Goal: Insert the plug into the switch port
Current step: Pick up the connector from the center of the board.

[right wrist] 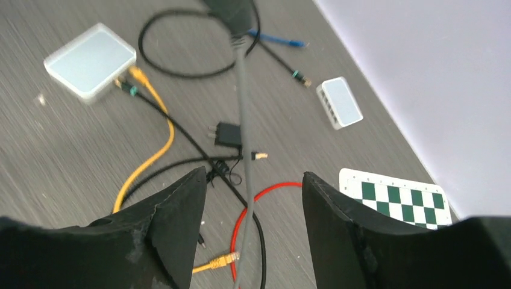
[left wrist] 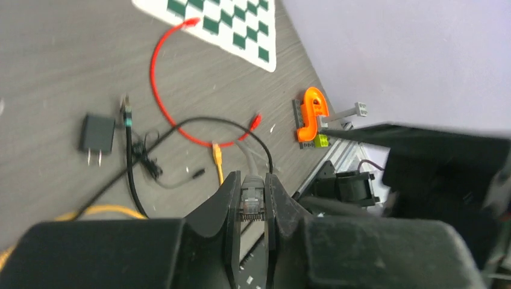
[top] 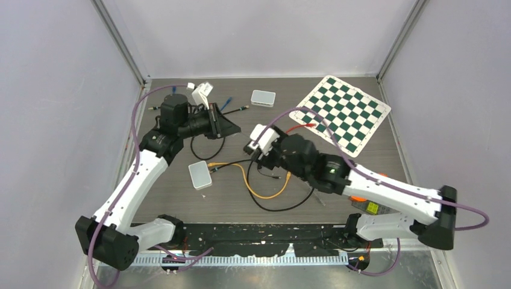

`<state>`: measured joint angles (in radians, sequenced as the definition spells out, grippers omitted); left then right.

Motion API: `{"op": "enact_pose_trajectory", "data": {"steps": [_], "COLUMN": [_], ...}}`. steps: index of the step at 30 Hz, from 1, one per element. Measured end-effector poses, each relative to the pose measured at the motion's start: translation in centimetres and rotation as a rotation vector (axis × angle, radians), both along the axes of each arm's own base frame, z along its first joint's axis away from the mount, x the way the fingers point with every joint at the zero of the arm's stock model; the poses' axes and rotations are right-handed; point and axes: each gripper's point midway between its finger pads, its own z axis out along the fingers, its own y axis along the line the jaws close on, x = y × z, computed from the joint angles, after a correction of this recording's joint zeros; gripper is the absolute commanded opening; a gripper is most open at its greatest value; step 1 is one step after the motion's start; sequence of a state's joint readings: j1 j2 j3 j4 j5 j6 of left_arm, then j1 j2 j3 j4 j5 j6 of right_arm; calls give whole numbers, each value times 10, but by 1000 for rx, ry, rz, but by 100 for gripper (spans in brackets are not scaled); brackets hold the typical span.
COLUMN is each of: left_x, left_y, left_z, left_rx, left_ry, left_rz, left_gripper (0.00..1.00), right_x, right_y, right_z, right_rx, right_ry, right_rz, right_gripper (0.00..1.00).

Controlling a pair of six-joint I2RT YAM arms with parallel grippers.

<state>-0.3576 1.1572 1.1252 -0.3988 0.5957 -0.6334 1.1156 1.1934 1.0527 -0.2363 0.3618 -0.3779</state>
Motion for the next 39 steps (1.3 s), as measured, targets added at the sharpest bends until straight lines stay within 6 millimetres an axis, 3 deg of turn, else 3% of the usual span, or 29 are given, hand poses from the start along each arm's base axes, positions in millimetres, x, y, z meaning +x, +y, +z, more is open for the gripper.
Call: {"op": "enact_pose_trajectory", "data": {"steps": [4, 9, 11, 13, 16, 20, 25, 29, 39], "left_x": [-6, -37, -52, -67, -79, -92, -107, -116, -118], "left_y": [-2, -2, -3, -4, -6, -7, -5, -4, -5], "left_z": [35, 87, 99, 99, 87, 68, 64, 66, 60], "left_rx": [-25, -70, -85, -90, -90, -81, -71, -66, -60], "left_ry": [-279, -675, -823, -943, -1025, -1104, -1209, -1280, -1307], "left_rz": [-82, -219, -287, -354, -423, -521, -578, -616, -653], "left_gripper": [0, 0, 0, 0, 0, 0, 0, 0, 0], "right_x": [-9, -35, -42, -49, -57, -66, -68, -72, -70], "right_y": [-22, -47, -50, -49, -41, -19, 13, 27, 39], "right_z": [70, 147, 160, 166, 162, 136, 103, 79, 62], "right_rx": [193, 426, 467, 485, 466, 374, 265, 210, 187], "right_ry": [-10, -33, -32, -21, 6, 79, 166, 226, 138], "right_rz": [-6, 73, 116, 179, 277, 422, 560, 632, 707], "right_gripper": [72, 75, 74, 72, 70, 68, 67, 65, 35]}}
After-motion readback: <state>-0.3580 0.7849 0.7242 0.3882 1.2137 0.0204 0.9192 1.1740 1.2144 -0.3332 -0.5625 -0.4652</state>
